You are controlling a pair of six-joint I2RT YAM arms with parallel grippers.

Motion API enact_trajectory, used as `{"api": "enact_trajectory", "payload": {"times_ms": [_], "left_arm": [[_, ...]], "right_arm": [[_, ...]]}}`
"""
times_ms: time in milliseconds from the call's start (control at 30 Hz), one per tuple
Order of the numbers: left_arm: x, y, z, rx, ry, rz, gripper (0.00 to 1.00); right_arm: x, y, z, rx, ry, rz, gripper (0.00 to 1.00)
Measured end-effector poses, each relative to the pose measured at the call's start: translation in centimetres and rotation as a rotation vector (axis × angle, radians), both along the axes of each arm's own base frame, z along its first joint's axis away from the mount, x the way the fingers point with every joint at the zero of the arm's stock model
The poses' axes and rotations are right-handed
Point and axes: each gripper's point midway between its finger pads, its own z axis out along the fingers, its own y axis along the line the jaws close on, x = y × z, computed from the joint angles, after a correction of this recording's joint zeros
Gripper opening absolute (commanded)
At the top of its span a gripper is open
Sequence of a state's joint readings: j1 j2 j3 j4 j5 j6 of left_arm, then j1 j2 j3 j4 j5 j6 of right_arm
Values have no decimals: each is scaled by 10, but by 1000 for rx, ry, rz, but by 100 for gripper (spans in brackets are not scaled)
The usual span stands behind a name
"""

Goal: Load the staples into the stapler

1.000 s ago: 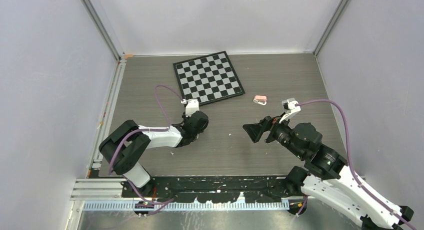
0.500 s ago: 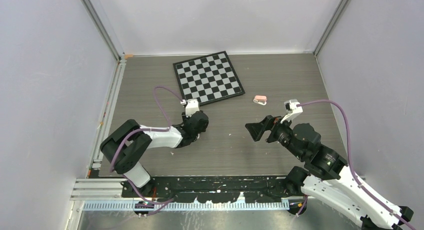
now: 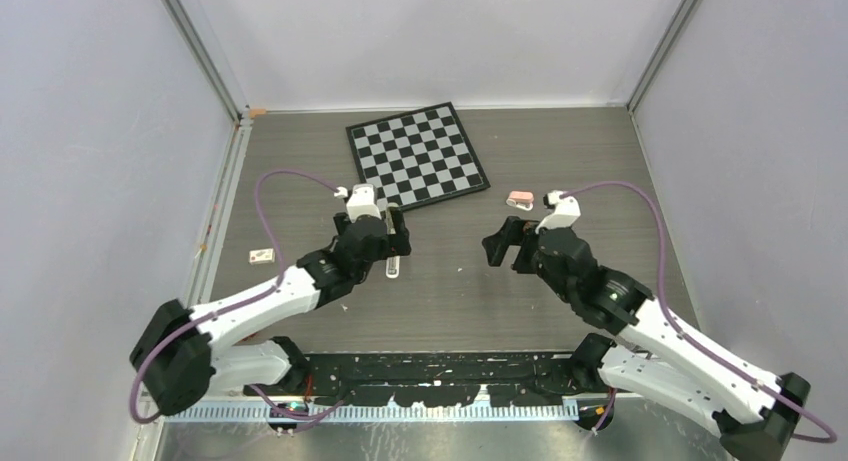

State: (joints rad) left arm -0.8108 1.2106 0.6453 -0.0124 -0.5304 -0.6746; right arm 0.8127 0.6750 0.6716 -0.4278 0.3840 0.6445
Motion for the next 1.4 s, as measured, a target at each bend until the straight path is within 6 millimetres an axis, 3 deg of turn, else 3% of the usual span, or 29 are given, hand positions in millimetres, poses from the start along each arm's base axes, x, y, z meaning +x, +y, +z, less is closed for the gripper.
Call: {"api": "enact_trajectory", "payload": {"times_ms": [233,367,600,800,967,1133,1400], "left_arm": [[-30,9,71,-28,-70,-149,100],[-57,19,96,-36,-103,-254,100],[-98,28,98,-46,-61,-395,100],[-116,41,97,5,-53,-458,100],[-123,50,99,22,-74,-467,100],[-123,57,102,33,-97,-453,100],[-126,70,109,28,-137,-413,100]], "right_arm": [[36,1,-30,-95,87,-80,100],[70,-15,-49,-95,156,-154,91],[124,-70,-81,-8,246,-318,68],[160,-98,-118,12,364,-349,79],[188,-104,-135,46,431,-309,81],[206,-100,-137,85,450,-270,72],[211,-94,-144,85,475,-225,60]]}}
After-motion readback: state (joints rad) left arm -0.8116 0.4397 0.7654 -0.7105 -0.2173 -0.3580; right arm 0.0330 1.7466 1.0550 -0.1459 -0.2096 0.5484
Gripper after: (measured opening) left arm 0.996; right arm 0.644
